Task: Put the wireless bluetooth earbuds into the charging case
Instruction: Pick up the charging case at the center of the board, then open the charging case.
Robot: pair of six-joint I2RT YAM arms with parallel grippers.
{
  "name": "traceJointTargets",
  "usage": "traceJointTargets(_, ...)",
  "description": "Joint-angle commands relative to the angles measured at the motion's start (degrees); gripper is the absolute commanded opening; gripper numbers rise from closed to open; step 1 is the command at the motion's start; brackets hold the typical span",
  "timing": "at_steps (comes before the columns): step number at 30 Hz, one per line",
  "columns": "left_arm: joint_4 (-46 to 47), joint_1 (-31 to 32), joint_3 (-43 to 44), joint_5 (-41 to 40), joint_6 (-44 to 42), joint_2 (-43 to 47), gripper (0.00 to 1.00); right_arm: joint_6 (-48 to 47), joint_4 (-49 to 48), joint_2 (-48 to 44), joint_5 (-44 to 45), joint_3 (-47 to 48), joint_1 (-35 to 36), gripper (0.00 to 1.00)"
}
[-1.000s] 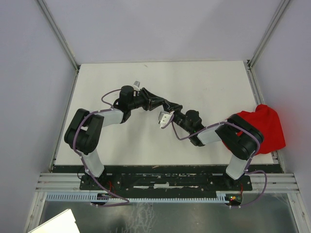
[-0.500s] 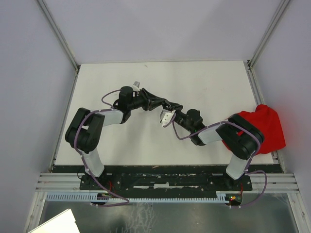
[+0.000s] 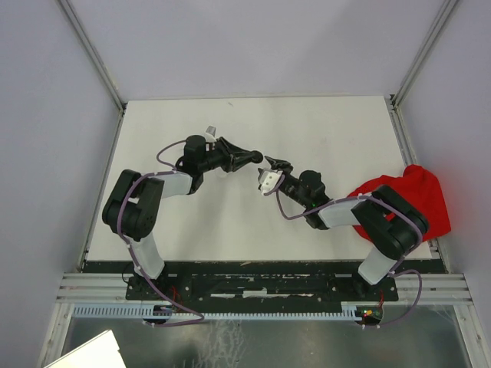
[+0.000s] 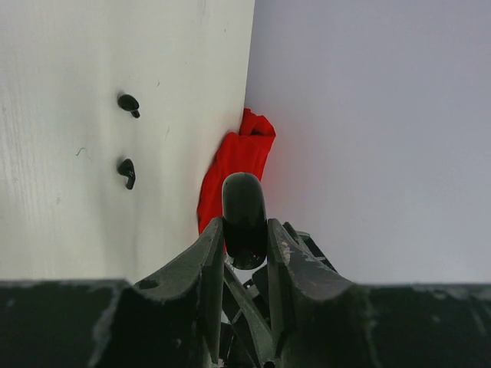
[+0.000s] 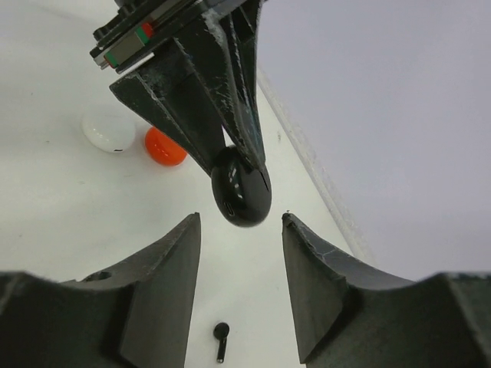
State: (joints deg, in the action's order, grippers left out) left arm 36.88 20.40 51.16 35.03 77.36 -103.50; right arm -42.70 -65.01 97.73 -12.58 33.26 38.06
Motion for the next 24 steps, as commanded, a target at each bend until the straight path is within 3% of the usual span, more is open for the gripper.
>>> traceJointTargets(1,4.4,-1.9,-1.1,-1.0,0.3,1.2,0.03,7.4,4.1,-7.4,2.5,0.0,-1.2,0.56)
traceJointTargets(5,7.1,-4.0,-3.0,-2.3,-0.7,2.4,0.03,17.1,18.2,-15.5,5.2,2.5,-2.7,0.61)
traceJointTargets(8,9.7,-4.9,-4.4,-2.6,-2.4,2.6,0.03,29.5,31.5,-19.5,8.9,7.1,-3.8,0.62)
traceJointTargets(13,19.7,-5.0,-7.9,-4.2,-1.4,1.4,0.03,46.9,58.5,-18.1,11.1,21.6,-6.2,0.61)
traceJointTargets(20,33.5,-3.8,-12.4,-10.4,-1.2,1.4,0.03,65.0,61.9,-12.9,1.6,26.7,-9.1,0.63)
traceJointTargets(24,38.8,-2.4,-14.3,-15.3,-1.8,2.0,0.03,75.2,56.6,-10.1,-3.2,26.1,-10.2,0.64)
